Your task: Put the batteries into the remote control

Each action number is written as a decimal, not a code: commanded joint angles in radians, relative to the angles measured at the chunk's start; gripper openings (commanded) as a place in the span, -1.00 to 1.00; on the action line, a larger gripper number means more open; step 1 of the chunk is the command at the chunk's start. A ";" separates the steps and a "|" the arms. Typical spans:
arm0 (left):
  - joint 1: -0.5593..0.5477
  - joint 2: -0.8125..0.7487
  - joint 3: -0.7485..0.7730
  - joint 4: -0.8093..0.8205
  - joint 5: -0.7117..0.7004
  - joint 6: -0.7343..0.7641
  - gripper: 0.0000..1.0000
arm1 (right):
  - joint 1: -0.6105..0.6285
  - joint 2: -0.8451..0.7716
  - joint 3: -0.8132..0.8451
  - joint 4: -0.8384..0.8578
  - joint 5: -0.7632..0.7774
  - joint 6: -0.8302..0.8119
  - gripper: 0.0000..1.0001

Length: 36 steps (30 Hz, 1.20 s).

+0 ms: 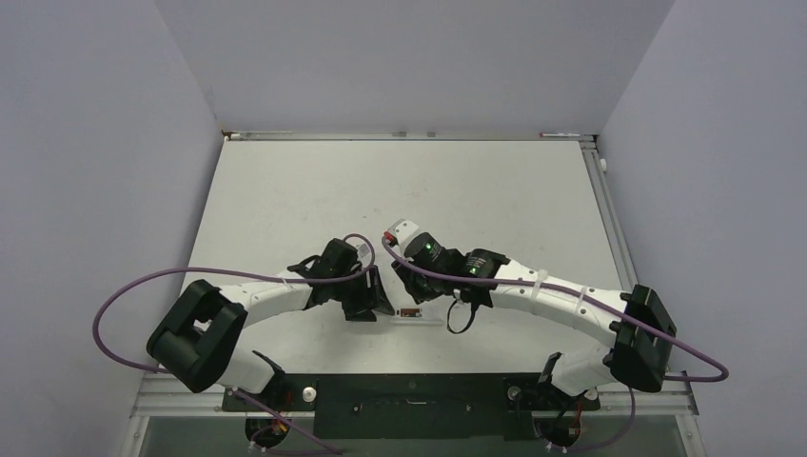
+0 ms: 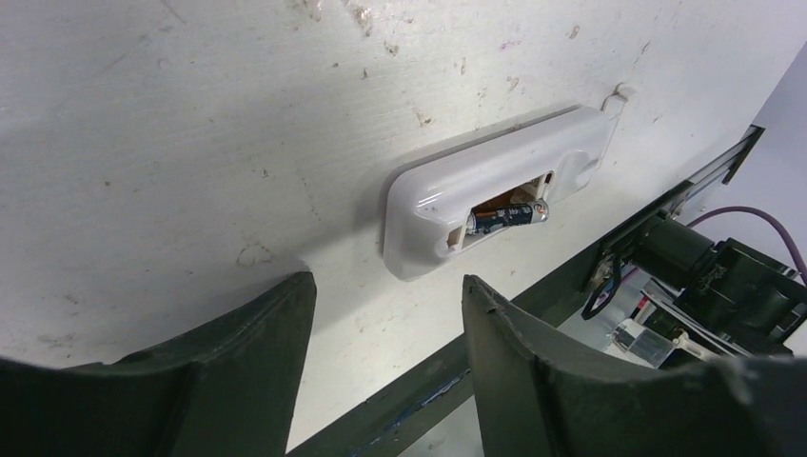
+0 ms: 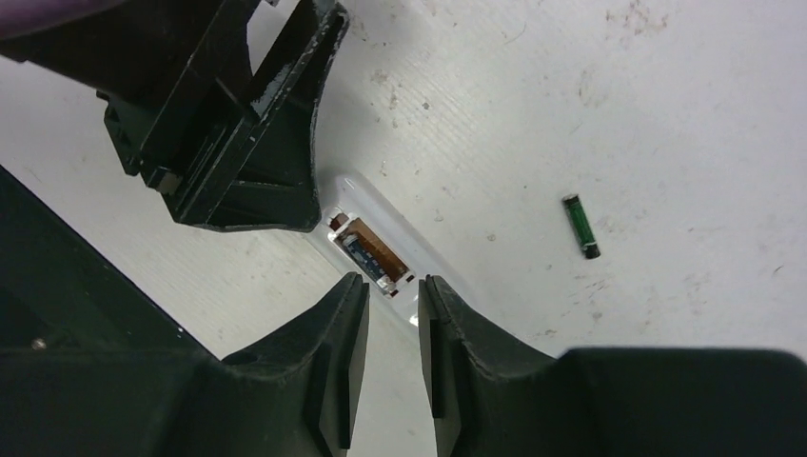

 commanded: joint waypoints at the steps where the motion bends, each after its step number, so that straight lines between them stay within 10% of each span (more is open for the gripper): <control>1: -0.015 0.030 0.037 0.043 -0.006 0.022 0.05 | 0.001 -0.041 -0.077 0.061 0.062 0.290 -0.46; 36: -0.071 0.126 0.054 0.108 -0.028 -0.025 -0.50 | -0.002 0.024 -0.287 0.249 0.067 0.687 -0.57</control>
